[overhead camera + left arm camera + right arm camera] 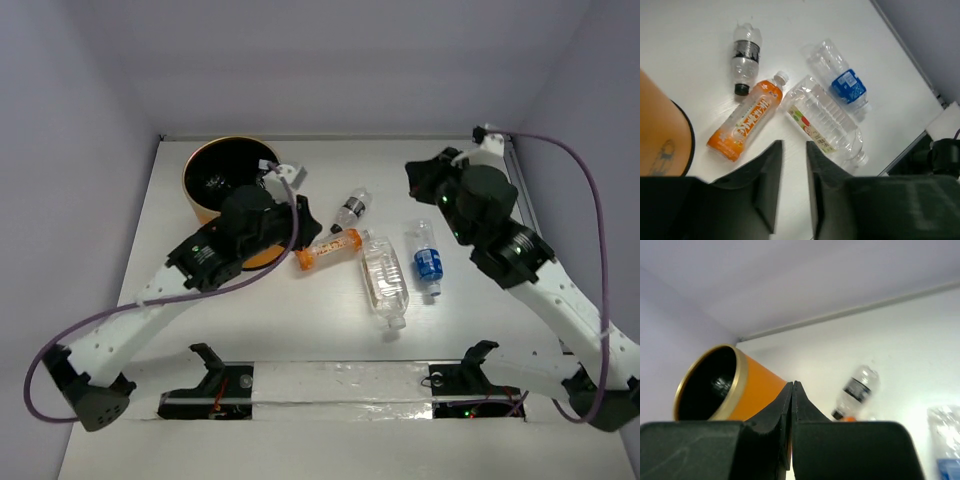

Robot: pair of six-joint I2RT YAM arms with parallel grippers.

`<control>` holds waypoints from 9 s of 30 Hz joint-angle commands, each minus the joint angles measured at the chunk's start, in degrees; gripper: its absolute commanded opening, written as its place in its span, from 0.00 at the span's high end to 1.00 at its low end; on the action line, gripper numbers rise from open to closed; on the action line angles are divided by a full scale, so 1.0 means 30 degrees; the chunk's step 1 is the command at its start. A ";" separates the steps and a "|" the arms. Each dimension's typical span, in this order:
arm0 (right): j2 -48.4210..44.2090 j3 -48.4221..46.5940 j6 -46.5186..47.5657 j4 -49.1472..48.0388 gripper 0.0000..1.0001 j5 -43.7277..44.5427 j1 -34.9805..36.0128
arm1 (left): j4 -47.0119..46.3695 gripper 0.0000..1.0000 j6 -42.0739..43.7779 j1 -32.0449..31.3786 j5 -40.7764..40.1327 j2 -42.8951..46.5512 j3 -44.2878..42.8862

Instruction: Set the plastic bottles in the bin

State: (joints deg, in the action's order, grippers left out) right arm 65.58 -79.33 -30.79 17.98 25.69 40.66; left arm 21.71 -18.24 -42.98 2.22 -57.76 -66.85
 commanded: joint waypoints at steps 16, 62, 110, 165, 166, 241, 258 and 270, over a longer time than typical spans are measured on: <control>-1.1545 1.1032 -0.4912 0.5254 0.74 0.0223 -0.0459 | -0.2435 0.21 0.4612 -0.1288 -0.0858 -0.9336 -0.1152; 0.3798 0.6027 0.3434 0.4876 0.07 -0.7740 -0.8484 | -0.1879 0.57 0.2713 -0.0702 0.0168 -0.9525 -0.1357; 0.2606 -0.1326 0.1101 0.3797 0.40 -1.1192 -0.9717 | -0.6187 0.13 0.0807 1.1339 0.1043 -0.3130 -0.2498; -0.5710 0.8888 -0.2418 0.0419 0.99 -0.4639 -0.3125 | -0.0941 0.80 0.4318 0.0323 0.0933 -1.0563 -1.0059; -0.7255 0.9532 -0.2772 0.1120 0.99 -0.4639 -0.3125 | -0.0823 0.77 0.4496 0.0323 0.0872 -1.1065 -1.0264; 1.0509 0.3269 0.5486 0.6430 0.00 -0.9853 -0.3125 | -0.3282 0.65 -0.0511 1.0810 -0.1618 -0.1638 -0.6553; 0.7445 0.3183 0.3703 0.3237 0.32 -1.3805 -0.3125 | -0.9112 0.64 0.0395 1.2423 -0.2292 -0.1137 -0.0188; 0.7228 -0.8320 -0.2002 -0.0887 0.32 -1.6739 -0.2949 | -0.9406 0.01 -0.0949 1.2423 -0.2177 -0.0788 0.0721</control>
State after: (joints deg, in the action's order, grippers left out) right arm 85.95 -95.96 -28.27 25.32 -20.99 31.20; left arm -2.98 -18.46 -5.91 -5.30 -62.17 -64.93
